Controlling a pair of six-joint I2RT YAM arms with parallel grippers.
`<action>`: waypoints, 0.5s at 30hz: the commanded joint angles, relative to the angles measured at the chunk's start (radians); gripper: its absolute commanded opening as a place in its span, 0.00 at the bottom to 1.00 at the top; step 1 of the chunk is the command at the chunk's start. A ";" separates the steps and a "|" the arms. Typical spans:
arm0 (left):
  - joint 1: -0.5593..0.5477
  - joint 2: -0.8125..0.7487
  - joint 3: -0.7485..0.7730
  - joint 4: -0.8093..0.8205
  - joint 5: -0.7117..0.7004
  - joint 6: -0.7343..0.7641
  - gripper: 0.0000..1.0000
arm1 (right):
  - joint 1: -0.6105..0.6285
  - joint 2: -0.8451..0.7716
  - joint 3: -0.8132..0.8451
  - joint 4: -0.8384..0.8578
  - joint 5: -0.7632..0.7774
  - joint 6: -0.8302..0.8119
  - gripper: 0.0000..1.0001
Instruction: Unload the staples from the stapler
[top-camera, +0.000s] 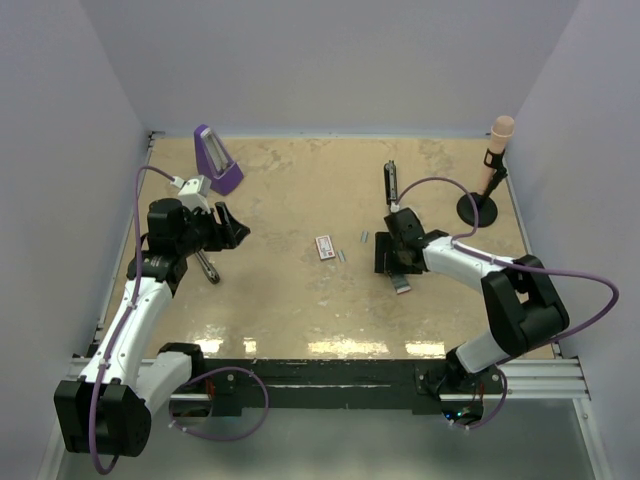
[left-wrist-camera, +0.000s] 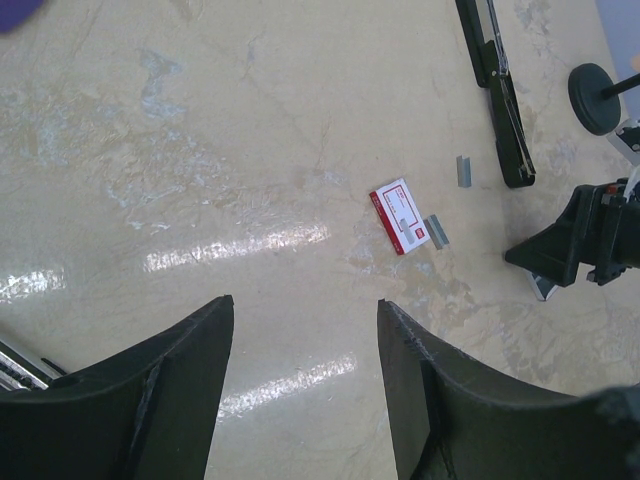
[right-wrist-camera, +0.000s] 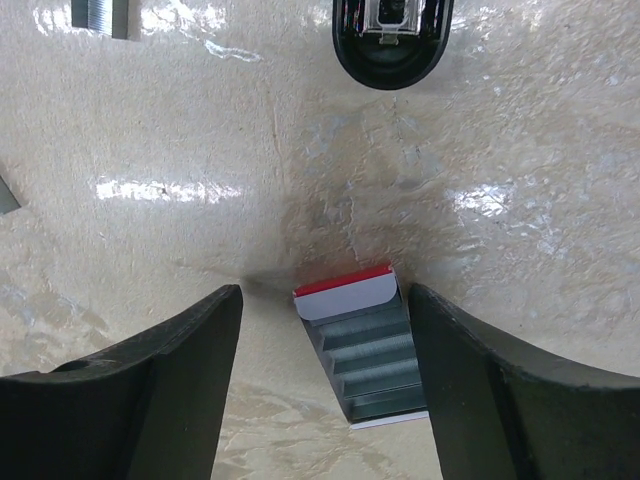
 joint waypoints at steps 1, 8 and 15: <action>-0.007 -0.017 0.018 0.026 -0.008 0.016 0.64 | 0.043 -0.019 0.002 -0.050 0.011 0.025 0.69; -0.007 -0.015 0.017 0.026 -0.011 0.015 0.64 | 0.116 -0.034 -0.030 -0.063 -0.003 0.071 0.64; -0.007 -0.012 0.017 0.027 -0.012 0.015 0.63 | 0.156 -0.076 -0.058 -0.083 -0.002 0.102 0.58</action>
